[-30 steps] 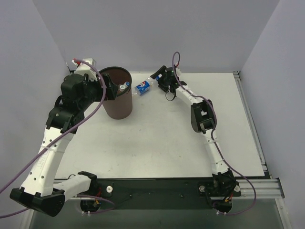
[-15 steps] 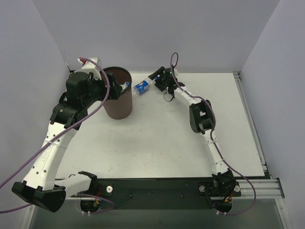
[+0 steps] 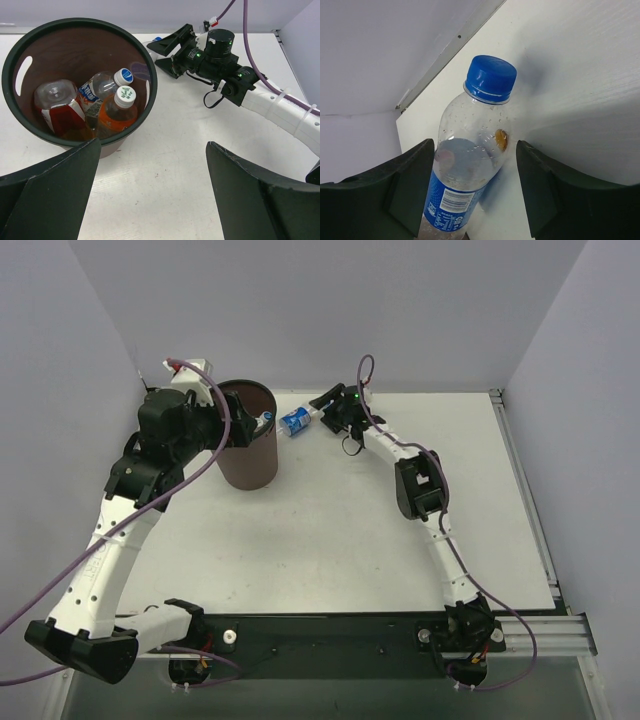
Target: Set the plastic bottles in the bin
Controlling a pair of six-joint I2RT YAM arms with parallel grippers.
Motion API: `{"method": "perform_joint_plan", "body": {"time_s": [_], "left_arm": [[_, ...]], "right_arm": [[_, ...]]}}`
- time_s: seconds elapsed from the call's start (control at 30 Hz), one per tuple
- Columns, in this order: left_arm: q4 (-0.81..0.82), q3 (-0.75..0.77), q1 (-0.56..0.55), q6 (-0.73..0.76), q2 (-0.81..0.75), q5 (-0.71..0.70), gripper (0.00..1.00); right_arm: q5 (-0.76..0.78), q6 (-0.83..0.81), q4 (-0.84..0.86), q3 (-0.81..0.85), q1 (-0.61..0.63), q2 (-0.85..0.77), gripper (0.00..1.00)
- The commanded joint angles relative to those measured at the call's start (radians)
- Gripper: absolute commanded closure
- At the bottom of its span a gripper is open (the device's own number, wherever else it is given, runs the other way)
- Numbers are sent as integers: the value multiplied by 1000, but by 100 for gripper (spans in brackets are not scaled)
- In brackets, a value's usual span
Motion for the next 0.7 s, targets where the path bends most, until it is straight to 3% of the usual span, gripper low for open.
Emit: {"method": "perform_joint_plan", "body": {"time_s": [0.0,0.13,0.23,0.37,0.47,0.67], "left_arm": [[47,42,-6,-6,2,10,3],[52,42,-7,-6,7,10,3],[50,44,-9,-5,8,11,3],[50,39,-10,-3,14,10,3],[50,39,-12,-5,19,16,3],[56,27,-15,-11,31,33,3]], "right_arm": [[28,38,-35,45,15,50,41],[46,66,-43,73,21,62,46],[54,79,-43,76,24,65,55],[52,67,-27,40,21,39,81],[71,38,20,-80,12,-66,94],[80,-28,60,-273,-24,-212,100]]}}
